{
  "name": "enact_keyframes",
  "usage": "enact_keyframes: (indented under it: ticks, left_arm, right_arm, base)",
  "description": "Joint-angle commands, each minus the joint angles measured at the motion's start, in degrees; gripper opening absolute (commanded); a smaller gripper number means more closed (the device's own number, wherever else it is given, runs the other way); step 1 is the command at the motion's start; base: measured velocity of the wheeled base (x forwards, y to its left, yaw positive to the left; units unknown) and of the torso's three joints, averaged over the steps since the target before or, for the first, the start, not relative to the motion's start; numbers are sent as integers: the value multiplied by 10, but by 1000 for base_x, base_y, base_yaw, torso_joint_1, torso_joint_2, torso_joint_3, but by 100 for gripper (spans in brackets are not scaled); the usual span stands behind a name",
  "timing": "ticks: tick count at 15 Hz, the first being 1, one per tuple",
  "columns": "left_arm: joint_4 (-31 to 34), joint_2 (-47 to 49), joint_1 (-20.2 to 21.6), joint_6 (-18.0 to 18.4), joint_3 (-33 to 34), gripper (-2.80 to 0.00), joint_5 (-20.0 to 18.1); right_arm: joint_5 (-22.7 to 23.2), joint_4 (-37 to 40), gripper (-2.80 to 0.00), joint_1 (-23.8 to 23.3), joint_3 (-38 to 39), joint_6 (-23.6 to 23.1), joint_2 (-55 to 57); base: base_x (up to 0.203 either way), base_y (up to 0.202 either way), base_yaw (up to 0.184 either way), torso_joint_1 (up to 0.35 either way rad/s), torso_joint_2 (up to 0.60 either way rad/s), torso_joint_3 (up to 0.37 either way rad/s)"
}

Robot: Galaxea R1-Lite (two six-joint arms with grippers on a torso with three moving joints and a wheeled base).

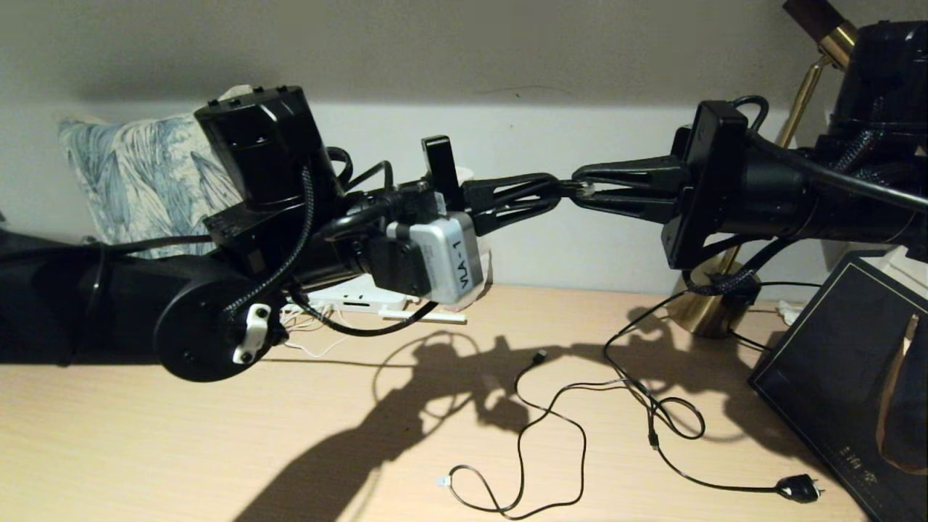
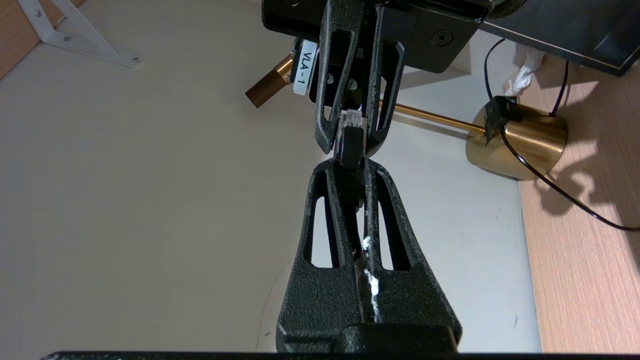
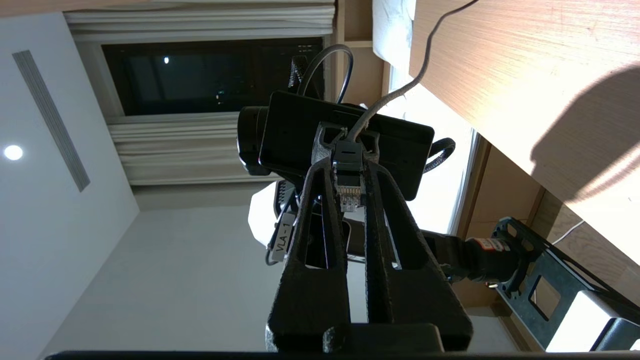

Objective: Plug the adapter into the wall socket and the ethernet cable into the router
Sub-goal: Hand it to the other hand

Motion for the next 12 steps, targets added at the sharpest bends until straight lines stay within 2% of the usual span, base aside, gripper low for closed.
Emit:
enact_keyframes:
  ticks: [1,2,3,6,8,9,10,11,12]
  left_arm:
    - [-4,1,1,4,0,-280,-2]
    - [-4,1,1,4,0,-280,-2]
    - [-4,1,1,4,0,-280,-2]
    - [-4,-5,2,-1,10,-280,-2]
    - [-8,-30,33,-60,40,-280,-2]
    - [-15,-46,65,-100,57,-280,-1]
    - [-22,-62,92,-175,72,-280,2]
    - [-28,-78,113,-260,82,-280,13]
    - [-29,-96,130,-348,91,-280,37]
  right_arm:
    - [3,-1,-280,0,1,5,2]
    - [3,-1,-280,0,1,6,3]
    - [3,-1,0,0,1,5,2]
    - [-3,-3,0,-1,3,0,-3]
    - [-16,-6,0,-21,25,-10,-21]
    - [-36,-7,0,-41,45,-35,-42]
    - [-65,-6,0,-64,72,-89,-68]
    - [-98,-5,0,-92,105,-172,-96]
    - [-132,-4,-280,-116,143,-268,-126]
  base:
    - [0,0,0,0,0,0]
    - [0,0,0,0,0,0]
    - [0,0,0,0,0,0]
    - [0,0,0,0,0,0]
    - [0,0,0,0,0,0]
    - [0,0,0,0,0,0]
    - [0,0,0,0,0,0]
    - [0,0,0,0,0,0]
    - [0,0,0,0,0,0]
